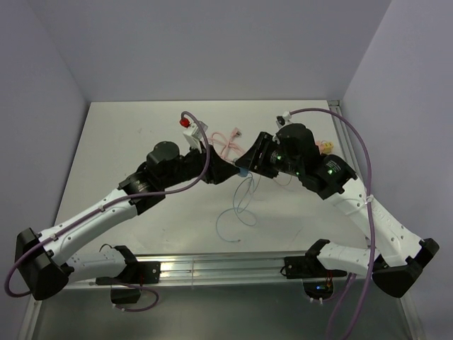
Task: Insert the plug
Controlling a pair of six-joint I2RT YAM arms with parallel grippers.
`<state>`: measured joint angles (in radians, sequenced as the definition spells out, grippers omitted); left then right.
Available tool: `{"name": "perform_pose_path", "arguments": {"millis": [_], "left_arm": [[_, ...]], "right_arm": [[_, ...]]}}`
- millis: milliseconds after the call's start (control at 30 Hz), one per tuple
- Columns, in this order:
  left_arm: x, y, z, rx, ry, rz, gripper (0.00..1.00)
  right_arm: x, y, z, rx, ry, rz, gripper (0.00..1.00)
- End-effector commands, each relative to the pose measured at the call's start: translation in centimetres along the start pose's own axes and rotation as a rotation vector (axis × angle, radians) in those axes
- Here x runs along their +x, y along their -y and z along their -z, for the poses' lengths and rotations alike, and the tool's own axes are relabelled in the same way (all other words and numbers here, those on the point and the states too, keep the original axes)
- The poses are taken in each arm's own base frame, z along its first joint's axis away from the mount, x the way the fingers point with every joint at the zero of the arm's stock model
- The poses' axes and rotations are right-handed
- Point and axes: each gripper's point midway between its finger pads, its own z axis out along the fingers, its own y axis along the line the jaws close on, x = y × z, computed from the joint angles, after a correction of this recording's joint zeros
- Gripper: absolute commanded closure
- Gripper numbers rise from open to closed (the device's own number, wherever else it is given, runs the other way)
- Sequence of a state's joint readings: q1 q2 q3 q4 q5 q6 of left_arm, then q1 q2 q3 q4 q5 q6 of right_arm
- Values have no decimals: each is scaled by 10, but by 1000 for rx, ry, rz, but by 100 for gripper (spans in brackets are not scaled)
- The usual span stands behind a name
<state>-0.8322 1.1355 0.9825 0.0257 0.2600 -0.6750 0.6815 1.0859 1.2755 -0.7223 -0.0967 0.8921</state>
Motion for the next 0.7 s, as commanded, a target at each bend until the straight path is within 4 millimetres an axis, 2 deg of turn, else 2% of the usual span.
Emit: {"name": "perform_pose_path", "arguments": {"millis": [0,133,233,433,467,567,600,633,667], "left_arm": [[-27,25,-4,71,78,-9,49],[-23,25,-9,77,65,6,55],[-21,23,-13,66,53,13,64],[-17,25,-16,81,28,22,87],[-16,24,-17,77,25,27,98],[-14,23,-16,74,19,30,100],[-11,21,-16,72,16,31,100],[-13,23,-13,77,27,28,100],[-12,22,-11,75,28,28,100]], "right_arm": [[-14,-20,16,-62,70,-2,100],[-13,-24,17,-75,71,-5,100],[-12,-26,19,-79,71,-1,100],[-8,-30,17,-100,54,7,100],[-7,-30,17,-101,53,9,100],[-6,-31,17,-108,49,44,98],[-7,-34,20,-121,49,64,87],[-8,-35,21,-122,51,81,80],[-13,-30,22,-92,73,92,64]]}}
